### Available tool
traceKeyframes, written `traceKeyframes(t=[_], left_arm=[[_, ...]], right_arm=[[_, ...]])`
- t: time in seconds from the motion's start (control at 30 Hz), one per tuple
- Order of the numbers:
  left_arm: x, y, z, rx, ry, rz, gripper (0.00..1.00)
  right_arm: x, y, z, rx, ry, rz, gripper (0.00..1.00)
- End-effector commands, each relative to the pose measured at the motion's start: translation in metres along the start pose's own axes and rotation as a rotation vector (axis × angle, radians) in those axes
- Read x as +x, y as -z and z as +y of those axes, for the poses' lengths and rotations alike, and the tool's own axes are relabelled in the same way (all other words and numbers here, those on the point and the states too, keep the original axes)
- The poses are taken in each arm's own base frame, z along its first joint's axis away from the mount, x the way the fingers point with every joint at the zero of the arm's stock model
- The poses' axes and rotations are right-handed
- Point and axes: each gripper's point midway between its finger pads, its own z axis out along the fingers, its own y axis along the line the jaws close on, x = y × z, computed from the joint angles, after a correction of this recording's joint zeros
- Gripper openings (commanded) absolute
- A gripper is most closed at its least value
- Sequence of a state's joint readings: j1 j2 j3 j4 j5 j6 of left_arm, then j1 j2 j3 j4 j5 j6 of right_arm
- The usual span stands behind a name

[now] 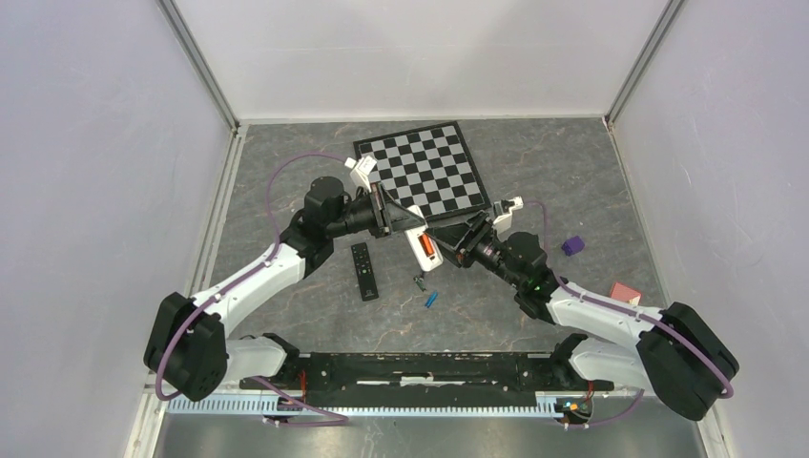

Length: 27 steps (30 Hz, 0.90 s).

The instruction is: Load the batteries into the remote control

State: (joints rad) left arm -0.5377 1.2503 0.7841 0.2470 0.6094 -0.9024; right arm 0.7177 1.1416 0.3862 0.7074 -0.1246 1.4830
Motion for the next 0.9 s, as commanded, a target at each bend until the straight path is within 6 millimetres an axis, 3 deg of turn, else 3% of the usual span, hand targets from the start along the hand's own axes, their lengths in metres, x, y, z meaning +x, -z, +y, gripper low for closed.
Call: traceKeyframes(t=[0.0, 0.17, 0.27, 0.6, 0.87], left_arm=[[-0.002, -0.002, -0.015, 0.043, -0.018, 0.01, 0.02], [-0.002, -0.003, -0.01, 0.029, -0.017, 0.009, 0.02], [-0.002, -0.003, -0.011, 0.033, -0.019, 0.009, 0.02], [-0.004, -0.002, -0.017, 0.043, 0.007, 0.01, 0.02], [-0.006, 0.0, -0.037, 0.103, 0.089, 0.032, 0.02]], right_arm=[[0.008, -0.002, 0.029, -0.092, 0.036, 0.047, 0.58], [0.005, -0.001, 0.03, -0.098, 0.043, 0.034, 0.83], [0.005, 0.0, 0.03, -0.097, 0.045, 0.033, 0.84], [0.01, -0.002, 0.028, -0.102, 0.089, 0.058, 0.63], [0.007, 0.005, 0.028, -0.143, 0.15, 0.035, 0.45]])
